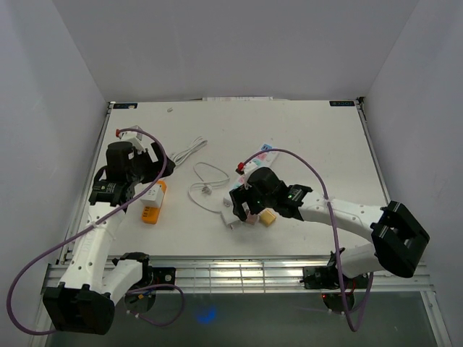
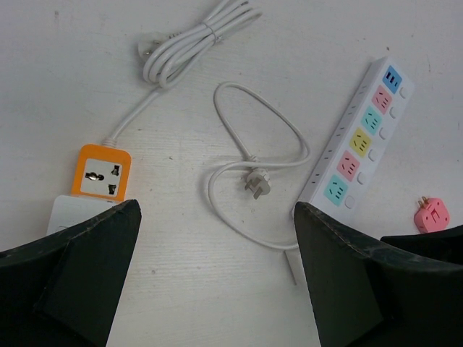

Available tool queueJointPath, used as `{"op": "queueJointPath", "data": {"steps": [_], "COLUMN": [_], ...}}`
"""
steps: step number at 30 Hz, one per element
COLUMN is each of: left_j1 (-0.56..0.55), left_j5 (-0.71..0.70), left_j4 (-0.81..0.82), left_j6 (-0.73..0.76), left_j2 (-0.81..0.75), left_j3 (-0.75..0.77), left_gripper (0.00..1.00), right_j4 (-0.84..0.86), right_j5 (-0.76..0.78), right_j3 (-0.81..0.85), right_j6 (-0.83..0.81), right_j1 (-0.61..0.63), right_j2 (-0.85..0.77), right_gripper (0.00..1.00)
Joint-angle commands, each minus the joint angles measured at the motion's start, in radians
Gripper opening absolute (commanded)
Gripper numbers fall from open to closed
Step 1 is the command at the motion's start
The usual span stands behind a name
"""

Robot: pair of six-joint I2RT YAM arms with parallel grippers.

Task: Insert the plug
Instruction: Pick up the plug from the center of the board.

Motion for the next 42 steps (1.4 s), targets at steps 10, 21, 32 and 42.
{"op": "queueJointPath", "data": {"steps": [10, 21, 32, 42], "left_j1": [-0.003, -0.003, -0.003, -0.003], "left_j5": [0.108, 0.133, 0.148, 0.153], "left_j4": [0.044, 0.047, 0.048, 0.050], "left_j6": [0.028, 0.032, 0.033, 0.035], "left_j2": [-0.001, 0.000, 0.008, 0.014], "left_j3": [-0.012, -0.015, -0.017, -0.017], "left_gripper": [0.98, 0.98, 0.98, 0.98], "right_j4": [0.014, 0.009, -0.034, -0.123], "right_j5": [0.065, 0.093, 0.127, 0.223], "right_j3": [0.131, 0.158, 0.201, 0.240], "right_j6": [0.040, 0.067, 0.063, 0.105], "right_j1": [0.114, 0.157, 0.174, 0.205], "right_j2": [0.144, 0.245, 0.299, 0.314], "right_gripper": [0.97, 0.97, 0.89, 0.83]}}
